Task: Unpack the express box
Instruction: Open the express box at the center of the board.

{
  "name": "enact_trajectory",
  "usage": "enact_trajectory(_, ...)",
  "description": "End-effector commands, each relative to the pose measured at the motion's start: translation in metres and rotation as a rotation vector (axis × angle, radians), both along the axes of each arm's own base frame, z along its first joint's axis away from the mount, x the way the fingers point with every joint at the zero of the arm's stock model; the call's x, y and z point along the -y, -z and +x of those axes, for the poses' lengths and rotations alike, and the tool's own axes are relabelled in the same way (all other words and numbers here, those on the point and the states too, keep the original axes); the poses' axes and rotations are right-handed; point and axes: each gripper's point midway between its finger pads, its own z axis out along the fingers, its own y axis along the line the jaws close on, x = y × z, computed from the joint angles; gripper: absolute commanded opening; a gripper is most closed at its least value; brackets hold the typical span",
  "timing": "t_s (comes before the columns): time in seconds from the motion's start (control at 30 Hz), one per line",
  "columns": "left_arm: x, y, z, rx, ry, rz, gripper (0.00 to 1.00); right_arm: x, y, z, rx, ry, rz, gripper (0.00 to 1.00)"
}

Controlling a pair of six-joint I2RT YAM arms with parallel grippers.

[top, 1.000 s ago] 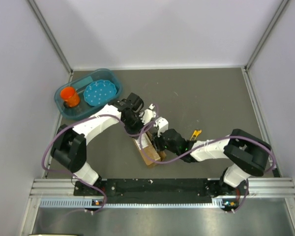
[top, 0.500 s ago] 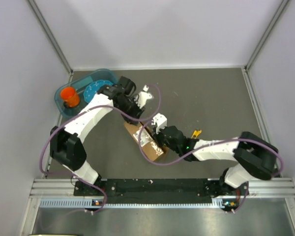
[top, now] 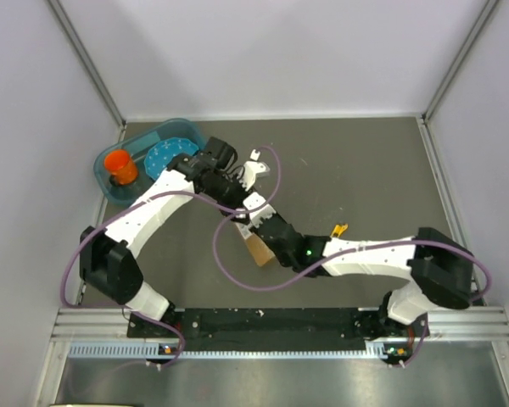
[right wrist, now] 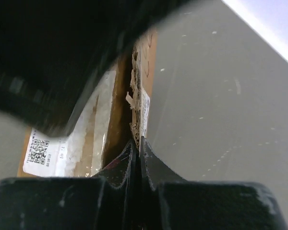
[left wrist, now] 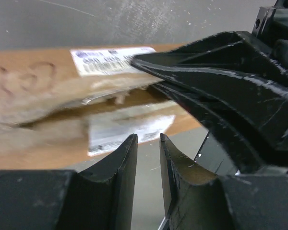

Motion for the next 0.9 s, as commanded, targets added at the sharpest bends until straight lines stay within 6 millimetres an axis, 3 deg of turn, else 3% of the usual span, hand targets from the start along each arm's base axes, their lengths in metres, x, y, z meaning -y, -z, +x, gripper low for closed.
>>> enact_trajectory(0.0,0.007,-0.027,0.012,0.104,-0.078,-0.067,0.32,0.008,-0.04,0.028,0.135,0.212,-0.017,0.0)
enact_trajectory(0.1,0.0,-0.023,0.019,0.141,-0.136,-0.039,0.33,0.001,-0.042,0.033,0.111,0.229,-0.003,0.0)
enact_trajectory(0.13,-0.003,-0.013,0.018,0.123,-0.156,-0.023,0.33,-0.002,-0.046,0.035,0.113,0.225,0.007,0.0)
enact_trajectory(0.27,-0.004,-0.006,0.031,0.1,-0.27,-0.037,0.32,-0.009,-0.038,0.033,0.094,0.225,-0.01,0.0)
enact_trajectory(0.5,0.018,-0.015,0.046,0.013,-0.317,-0.158,0.34,-0.022,-0.025,0.03,0.037,0.2,0.004,0.0)
enact_trajectory(0.7,0.022,-0.012,0.048,-0.086,-0.335,-0.237,0.35,-0.027,-0.016,0.026,-0.002,0.184,0.033,0.0)
enact_trajectory(0.87,0.017,0.008,0.054,-0.078,-0.365,-0.204,0.46,-0.031,-0.02,0.025,-0.013,0.169,0.062,0.0)
